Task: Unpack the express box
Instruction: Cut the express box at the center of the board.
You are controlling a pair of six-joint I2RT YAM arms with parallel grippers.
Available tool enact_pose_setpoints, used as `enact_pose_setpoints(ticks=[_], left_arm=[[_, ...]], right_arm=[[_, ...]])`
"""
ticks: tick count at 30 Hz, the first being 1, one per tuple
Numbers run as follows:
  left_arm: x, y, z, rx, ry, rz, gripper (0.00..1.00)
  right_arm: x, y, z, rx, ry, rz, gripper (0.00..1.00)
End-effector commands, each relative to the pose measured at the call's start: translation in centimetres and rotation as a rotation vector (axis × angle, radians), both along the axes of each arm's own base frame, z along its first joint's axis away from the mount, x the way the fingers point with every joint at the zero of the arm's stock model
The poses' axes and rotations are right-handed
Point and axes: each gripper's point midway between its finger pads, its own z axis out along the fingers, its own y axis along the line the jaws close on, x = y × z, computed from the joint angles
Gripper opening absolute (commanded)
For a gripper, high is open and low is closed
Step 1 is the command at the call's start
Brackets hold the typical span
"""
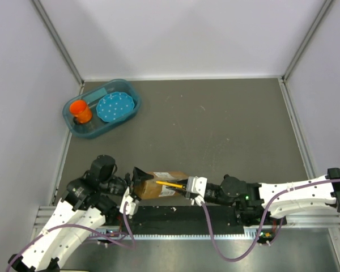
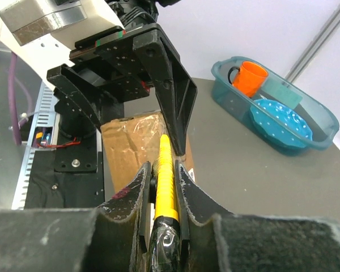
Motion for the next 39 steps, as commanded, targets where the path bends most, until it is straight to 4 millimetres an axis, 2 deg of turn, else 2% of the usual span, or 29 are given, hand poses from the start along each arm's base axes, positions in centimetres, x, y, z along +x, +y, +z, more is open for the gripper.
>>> enact_pose_setpoints(ticks=[1,13,23,29,34,39], left_arm=[[-1.9,0.6,-1.0,0.039,0.144,-0.002,0.55],[-2.1,0.5,-0.8,0.034,0.158,-0.006,0.55],[-2.3,0.6,-0.7,0.038,0.171,-0.006,0.55],[-2.3,0.6,-0.7,0.044,0.176,-0.010,0.54],[-2.3,0.7,-0.9,0.052,0.176,-0.014,0.53],[-2.3,0.6,-0.7,0.049,0.174,-0.020,0.53]], right_arm=[[0.7,-1.9,-5.8,-0.194,0.048,-0.051,0.00],[1.5,-2.2,-6.6,-0.228,0.023,-0.093,0.00],[3.7,-2.7,-4.7,-0.179,-0.057,-0.208,0.00],[3.6,-2.9,-4.8,-0.203,-0.072,-0.196,0.00],[3.1,-3.7,-2.7,-0.139,-0.058,-0.169,0.00],[2.5,-4.0,-2.5,-0.152,-0.046,-0.138,0.00]])
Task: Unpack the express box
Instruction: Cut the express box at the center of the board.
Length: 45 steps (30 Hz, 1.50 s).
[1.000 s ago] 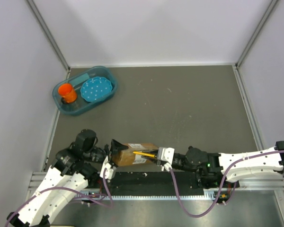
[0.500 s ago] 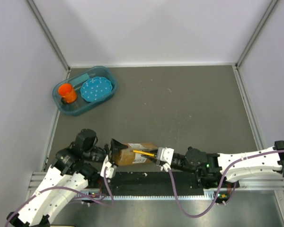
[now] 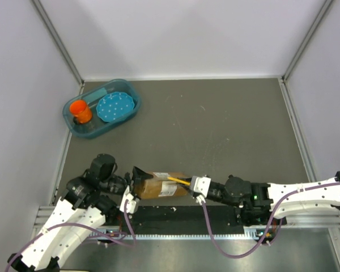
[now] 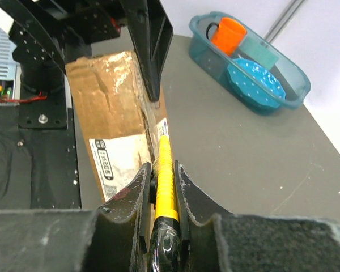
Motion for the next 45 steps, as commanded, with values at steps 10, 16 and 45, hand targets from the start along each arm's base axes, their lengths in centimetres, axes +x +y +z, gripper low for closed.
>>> enact_pose_setpoints(ticks=[10,16,45], left_arm=[[-2.3,0.4,-0.7,0.035,0.147,-0.039,0.52],[-2.3,0.3,-0.8,0.038,0.153,-0.040,0.53],[-2.4,0.4,-0.9,0.037,0.151,-0.037,0.53]], right_arm=[[-0.4,0.1,0.8,0.007,0.001,0.023,0.00],[-1.3,0.2,3.0,0.042,-0.016,0.053,0.00],[-1.7,1.7,4.0,0.069,-0.058,0.077,0.00]])
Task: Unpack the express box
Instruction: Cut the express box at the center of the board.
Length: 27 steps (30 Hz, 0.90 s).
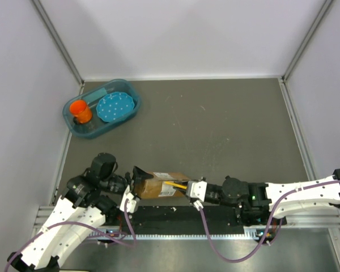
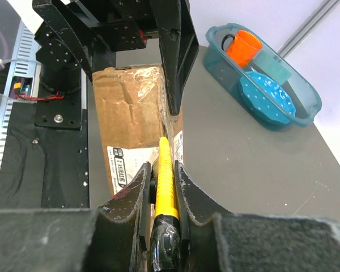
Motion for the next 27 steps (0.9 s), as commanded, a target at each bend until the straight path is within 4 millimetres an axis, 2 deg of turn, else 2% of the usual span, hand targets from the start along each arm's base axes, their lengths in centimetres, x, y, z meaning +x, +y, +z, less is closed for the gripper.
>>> enact_pose_setpoints(ticks=[1,11,16,22,27], left_arm=[[-2.3,0.5,-1.0,0.031,0.138,-0.026,0.53],[-2.4,0.5,-1.0,0.031,0.139,-0.030,0.53],[-2.5,0.5,-1.0,0.028,0.143,-0.032,0.53],[-2.6,0.6,-1.1,0.028,0.143,-0.032,0.52],[-2.6,0.6,-1.1,0.030,0.144,-0.033,0.52]], right_arm=[[-0.1,0.8,3.3,0.097,-0.020,0.002,0.00],[0.0,0.5,4.4,0.118,-0.041,-0.003,0.00],[-0.1,0.6,3.9,0.102,-0.041,0.004,0.00],[-0.5,0.5,5.1,0.116,-0.037,0.028,0.00],[-0.8,0.2,5.1,0.093,-0.030,0.044,0.00]])
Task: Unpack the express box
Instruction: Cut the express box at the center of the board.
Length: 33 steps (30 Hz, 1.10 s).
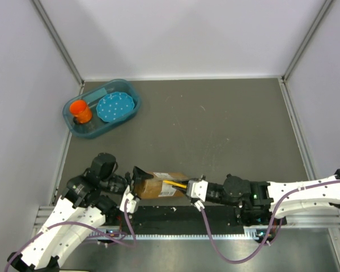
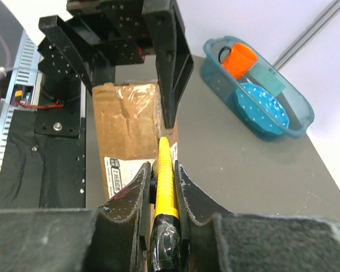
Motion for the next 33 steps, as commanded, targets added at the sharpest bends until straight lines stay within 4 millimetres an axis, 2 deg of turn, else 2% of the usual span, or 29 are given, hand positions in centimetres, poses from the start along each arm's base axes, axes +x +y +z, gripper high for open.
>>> enact_pose_setpoints(ticks=[1,6,16,33], left_arm=[[-2.6,0.6,-1.2,0.033,0.150,-0.030,0.52],[-2.5,0.5,-1.1,0.031,0.145,-0.033,0.52],[-2.4,0.5,-1.1,0.033,0.143,-0.035,0.52],[-2.6,0.6,-1.1,0.029,0.140,-0.035,0.51]], right_arm=[[-0.6,-0.2,4.1,0.092,-0.001,0.024,0.00],[-0.5,-0.4,4.0,0.091,0.001,0.017,0.00],[-0.6,0.3,2.8,0.079,0.009,0.022,0.00],[-0.6,1.1,2.2,0.081,0.022,0.020,0.00]])
